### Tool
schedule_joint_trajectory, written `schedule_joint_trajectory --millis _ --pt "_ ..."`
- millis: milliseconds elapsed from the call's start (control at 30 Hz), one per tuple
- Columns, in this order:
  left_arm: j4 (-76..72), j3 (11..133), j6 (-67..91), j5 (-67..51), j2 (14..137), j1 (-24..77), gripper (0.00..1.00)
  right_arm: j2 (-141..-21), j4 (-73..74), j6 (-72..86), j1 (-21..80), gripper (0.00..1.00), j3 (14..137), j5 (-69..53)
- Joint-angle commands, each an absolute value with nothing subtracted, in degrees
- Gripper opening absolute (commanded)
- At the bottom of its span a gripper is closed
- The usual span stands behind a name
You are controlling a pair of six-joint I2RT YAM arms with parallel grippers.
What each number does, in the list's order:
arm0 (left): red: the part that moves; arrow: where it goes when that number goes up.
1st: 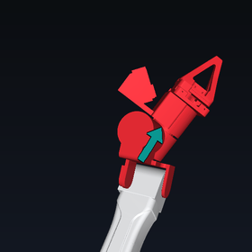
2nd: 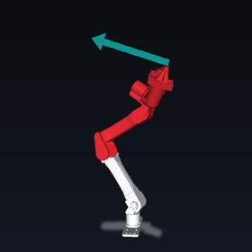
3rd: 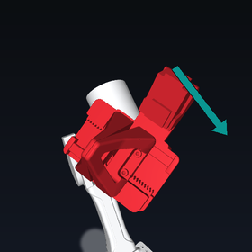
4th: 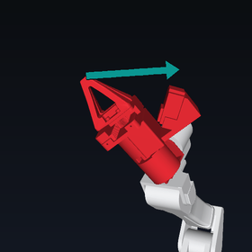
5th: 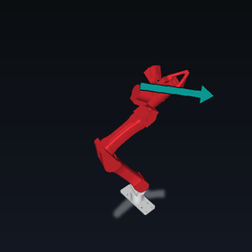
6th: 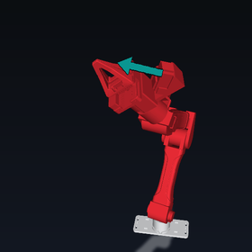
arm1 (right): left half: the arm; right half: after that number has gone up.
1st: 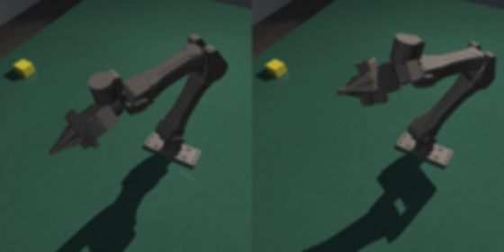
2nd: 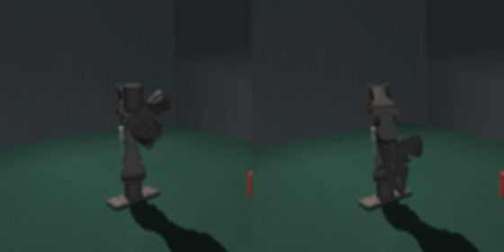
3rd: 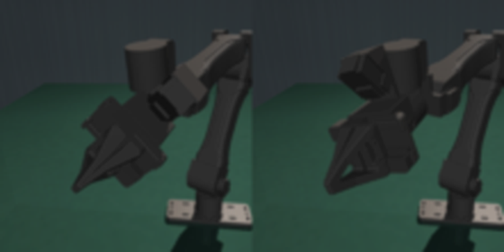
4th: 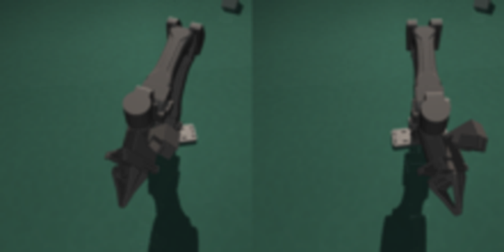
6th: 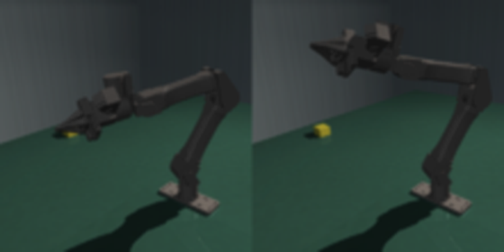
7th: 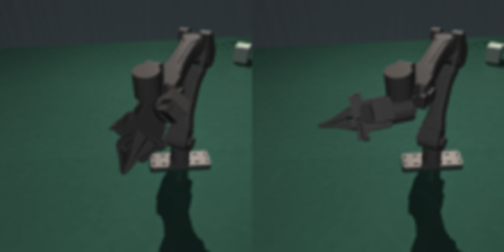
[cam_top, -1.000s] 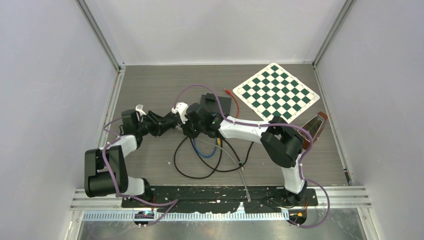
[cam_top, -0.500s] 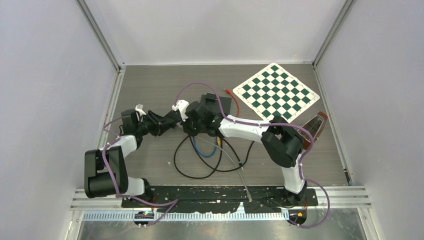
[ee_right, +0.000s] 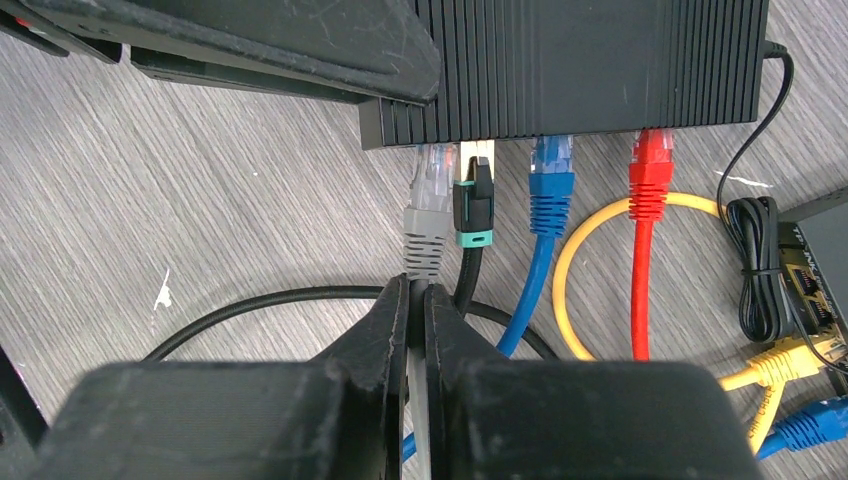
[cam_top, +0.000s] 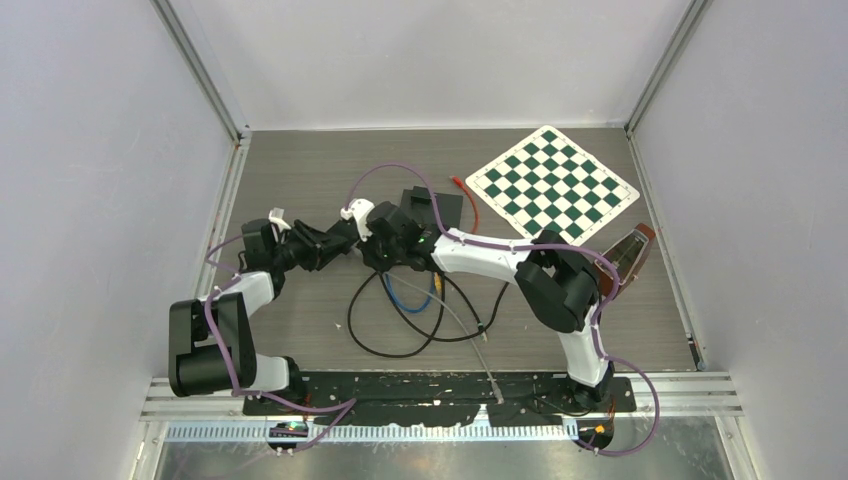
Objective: Insert the plug into the switch port
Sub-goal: Insert the connector into the switch port.
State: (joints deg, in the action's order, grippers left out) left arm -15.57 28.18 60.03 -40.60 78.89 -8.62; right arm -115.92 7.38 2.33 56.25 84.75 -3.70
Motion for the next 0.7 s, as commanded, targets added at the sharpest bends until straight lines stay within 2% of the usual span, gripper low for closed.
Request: schedule_joint_trajectory --millis 0,267,667 --pt "-20.1 27.6 61.0 -43.7 77.7 -8.2 0.00 -115.9 2.4 3.3 56.8 0.05 87.4 -2.8" --pt "-20.5 26.8 61.3 -44.9 78.3 -7.5 0.00 -115.8 -10.6 0.9 56.9 0.05 85.0 -0.3" --pt "-24.3 25.6 64.0 -47.5 78.6 -6.2 0.00 -117.6 -20.9 -1.4 56.8 0.05 84.7 -1.6"
